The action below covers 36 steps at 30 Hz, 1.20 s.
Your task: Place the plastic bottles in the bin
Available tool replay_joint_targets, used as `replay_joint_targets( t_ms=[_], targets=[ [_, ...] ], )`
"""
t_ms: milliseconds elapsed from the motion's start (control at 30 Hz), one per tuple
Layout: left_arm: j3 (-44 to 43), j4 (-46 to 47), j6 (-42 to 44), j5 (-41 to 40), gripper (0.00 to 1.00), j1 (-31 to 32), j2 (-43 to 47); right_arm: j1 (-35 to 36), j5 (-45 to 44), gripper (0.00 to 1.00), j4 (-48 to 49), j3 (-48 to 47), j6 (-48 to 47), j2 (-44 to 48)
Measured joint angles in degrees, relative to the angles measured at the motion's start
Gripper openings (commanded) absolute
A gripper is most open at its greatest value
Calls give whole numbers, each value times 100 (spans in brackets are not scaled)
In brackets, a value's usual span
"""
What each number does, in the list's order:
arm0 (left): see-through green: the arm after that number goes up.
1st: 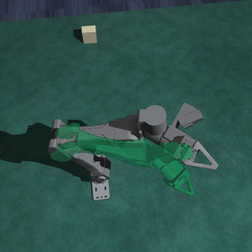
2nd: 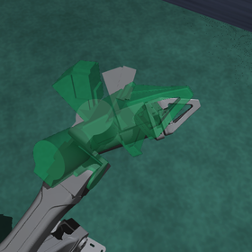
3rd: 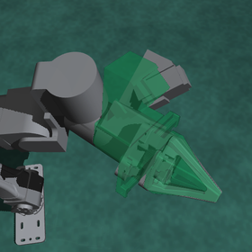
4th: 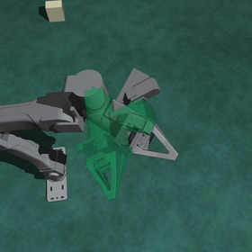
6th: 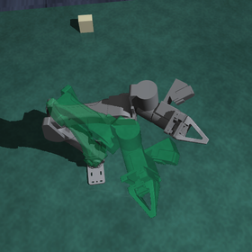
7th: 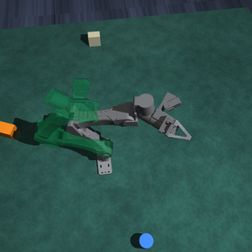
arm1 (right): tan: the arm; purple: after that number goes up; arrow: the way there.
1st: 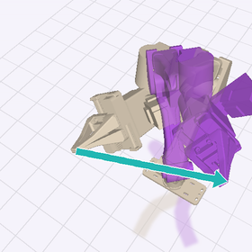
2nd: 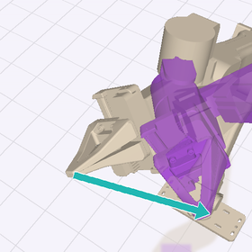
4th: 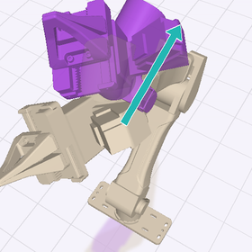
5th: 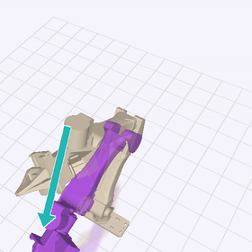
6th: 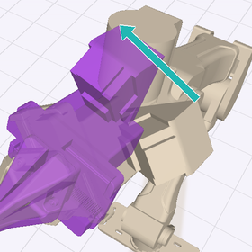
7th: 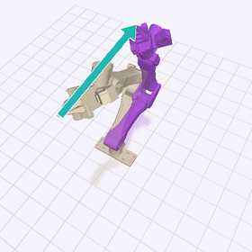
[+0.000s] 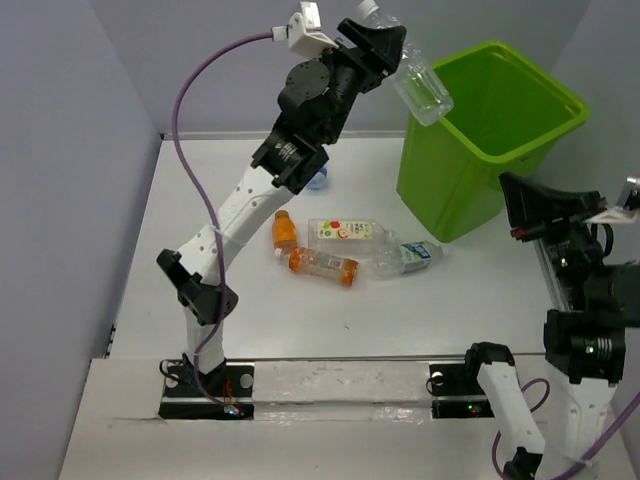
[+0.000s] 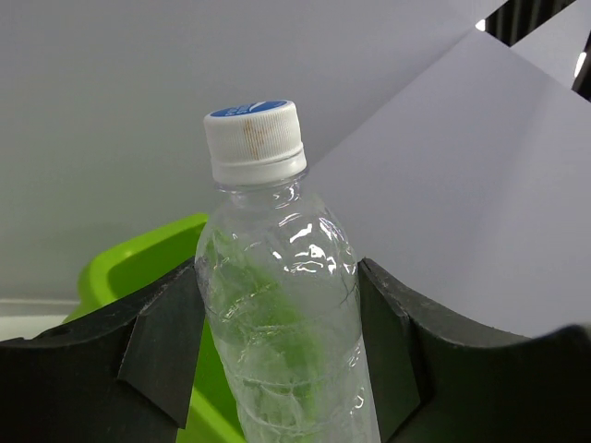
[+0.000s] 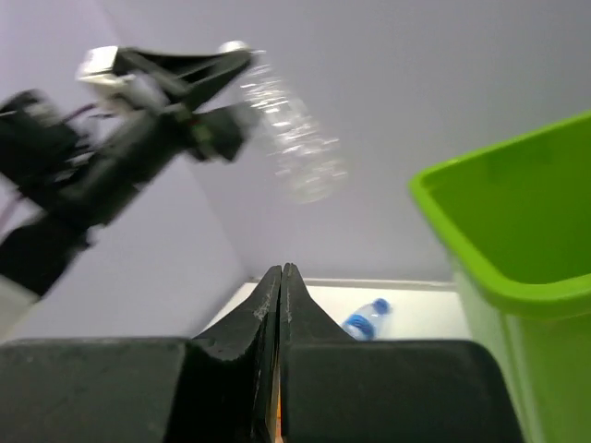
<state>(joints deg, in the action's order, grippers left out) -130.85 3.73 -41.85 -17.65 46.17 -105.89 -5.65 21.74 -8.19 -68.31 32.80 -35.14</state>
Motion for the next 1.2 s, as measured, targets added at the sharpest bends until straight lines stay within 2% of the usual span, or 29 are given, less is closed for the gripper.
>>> replay_joint_targets(
  t_ms=[67, 167, 367, 433, 467, 533, 567, 600, 633, 900, 1000, 1100, 1133, 1200],
  targets=[
    [-529, 249, 28, -170, 36, 149, -529, 105, 269, 0, 127, 361, 138, 529],
    [-964, 798, 109, -435, 35, 358, -1202, 326, 527, 0, 39, 868, 289, 822],
    [-1598, 2190, 662, -1156, 37, 861, -2608, 621, 715, 0, -957, 1180, 352, 1008],
    [-1683, 2583, 782, -1316, 46, 975, -2983, 697, 802, 0, -1130, 1161, 354, 1178],
    [-1707, 2747, 850, -1379, 61, 1012, -3128, 758, 852, 0, -1244, 1099, 352, 1344],
    [-1718, 3021, 1032, -1473, 78, 1067, -3412, 817, 916, 0, -1307, 962, 345, 1502],
    [-1729, 3123, 1119, -1506, 92, 1069, -3510, 844, 946, 0, -1318, 872, 343, 1543],
    [-1731, 3174, 1189, -1532, 96, 1064, -3576, 866, 975, 0, -1318, 824, 339, 1561],
    [-1731, 3239, 1318, -1558, 99, 1047, -3637, 914, 1023, 0, -1320, 765, 328, 1565],
    [-1768, 3681, 1788, -1408, 99, 874, -3620, 955, 1008, 1, -1558, 772, 190, 1447],
    [-1593, 3512, 2039, -1239, 99, 848, -3342, 955, 848, 8, -1773, 774, 105, 1272],
    [-1128, 3206, 2354, -1060, 99, 859, -2651, 953, 675, 24, -1882, 874, 107, 1123],
    [-883, 3056, 2470, -999, 99, 861, -2304, 953, 610, 37, -1880, 999, 136, 1082],
    [-407, 2776, 2643, -935, 99, 879, -1519, 953, 474, 55, -1884, 1279, 229, 1067]
  ],
)
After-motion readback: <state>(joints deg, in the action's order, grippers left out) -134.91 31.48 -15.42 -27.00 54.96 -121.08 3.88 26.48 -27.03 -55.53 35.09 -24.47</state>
